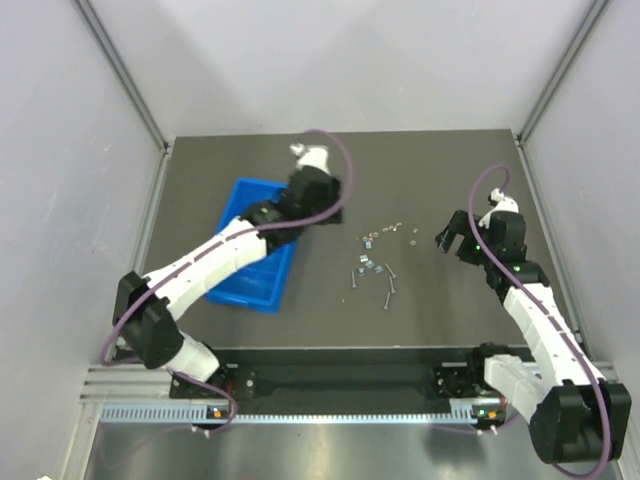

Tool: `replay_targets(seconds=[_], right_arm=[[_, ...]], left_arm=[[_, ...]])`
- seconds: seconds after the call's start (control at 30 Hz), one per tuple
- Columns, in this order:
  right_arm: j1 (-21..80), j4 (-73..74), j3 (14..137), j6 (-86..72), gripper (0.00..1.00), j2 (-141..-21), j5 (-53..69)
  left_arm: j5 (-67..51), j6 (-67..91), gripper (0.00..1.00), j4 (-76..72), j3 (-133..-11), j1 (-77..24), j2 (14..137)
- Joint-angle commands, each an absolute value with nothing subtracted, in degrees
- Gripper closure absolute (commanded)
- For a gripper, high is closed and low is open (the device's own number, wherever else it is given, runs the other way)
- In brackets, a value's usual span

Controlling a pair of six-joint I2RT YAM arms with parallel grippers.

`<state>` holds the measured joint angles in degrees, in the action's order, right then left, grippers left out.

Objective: Sort the screws and nuts into containers

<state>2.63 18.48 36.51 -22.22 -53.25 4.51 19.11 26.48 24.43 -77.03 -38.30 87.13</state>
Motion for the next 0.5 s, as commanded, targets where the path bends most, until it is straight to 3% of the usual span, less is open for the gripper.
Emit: replay_targets(seconds=[0.0, 0.2, 0.47], right_arm=[[3.08, 18.72, 38.23, -22.41, 0.01, -51.33, 2.9], [3.16, 20.65, 37.09, -21.97, 0.0, -50.1, 1.93], [3.16, 20.66, 36.39, -22.15, 0.0, -49.84, 2.29]], left_arm=[[20.56, 32.85, 0.35, 25.66, -75.94, -48.75, 88.23], [24.87, 41.21, 0.41, 27.07, -73.48, -56.5, 95.44], [24.35, 43.86, 0.48, 29.71, -76.11, -58.27, 106.08]])
